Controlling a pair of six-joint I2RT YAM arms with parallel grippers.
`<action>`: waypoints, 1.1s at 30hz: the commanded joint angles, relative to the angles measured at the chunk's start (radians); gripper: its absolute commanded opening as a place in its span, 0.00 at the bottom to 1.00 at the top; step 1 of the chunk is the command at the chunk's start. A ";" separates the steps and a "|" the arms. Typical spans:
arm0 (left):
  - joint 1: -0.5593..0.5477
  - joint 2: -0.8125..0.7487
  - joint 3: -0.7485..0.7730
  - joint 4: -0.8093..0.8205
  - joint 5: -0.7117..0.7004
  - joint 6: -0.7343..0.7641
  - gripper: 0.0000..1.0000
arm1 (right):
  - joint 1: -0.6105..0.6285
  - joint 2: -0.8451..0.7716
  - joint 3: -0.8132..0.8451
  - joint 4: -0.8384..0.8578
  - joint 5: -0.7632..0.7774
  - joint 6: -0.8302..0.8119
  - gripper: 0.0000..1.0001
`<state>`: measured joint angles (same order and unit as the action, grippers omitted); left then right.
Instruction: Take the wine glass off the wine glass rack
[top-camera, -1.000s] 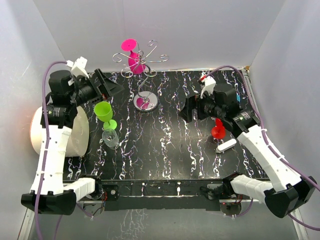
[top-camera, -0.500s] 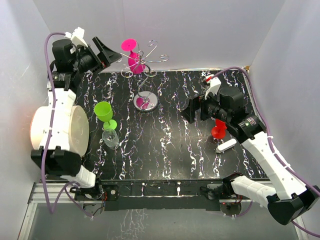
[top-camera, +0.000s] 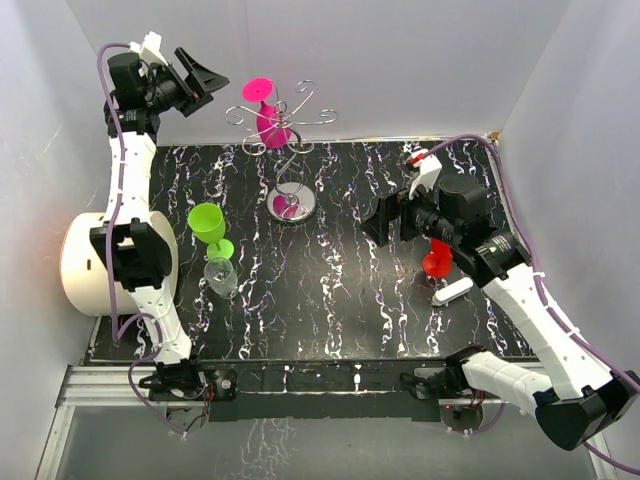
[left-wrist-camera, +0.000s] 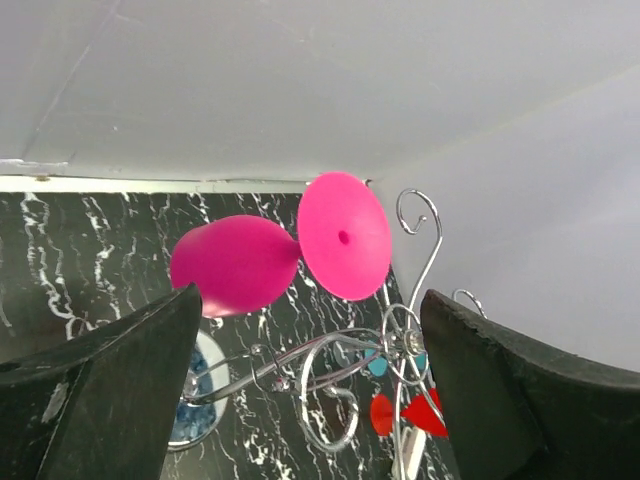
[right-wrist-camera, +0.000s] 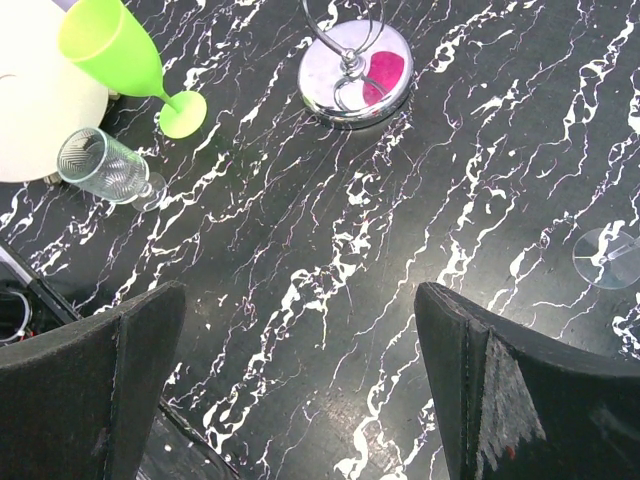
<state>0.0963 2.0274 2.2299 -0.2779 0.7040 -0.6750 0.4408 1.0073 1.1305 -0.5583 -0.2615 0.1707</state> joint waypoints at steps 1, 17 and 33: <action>0.001 0.056 0.029 0.173 0.185 -0.118 0.88 | 0.004 -0.002 0.012 0.065 -0.012 0.000 0.98; -0.058 0.221 0.000 0.564 0.253 -0.536 0.71 | 0.003 0.004 0.002 0.078 -0.021 0.006 0.98; -0.071 0.219 0.056 0.465 0.196 -0.594 0.54 | 0.004 -0.015 -0.006 0.082 -0.027 0.011 0.98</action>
<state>0.0177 2.3096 2.2227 0.2298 0.9051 -1.2800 0.4412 1.0161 1.1160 -0.5411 -0.2787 0.1844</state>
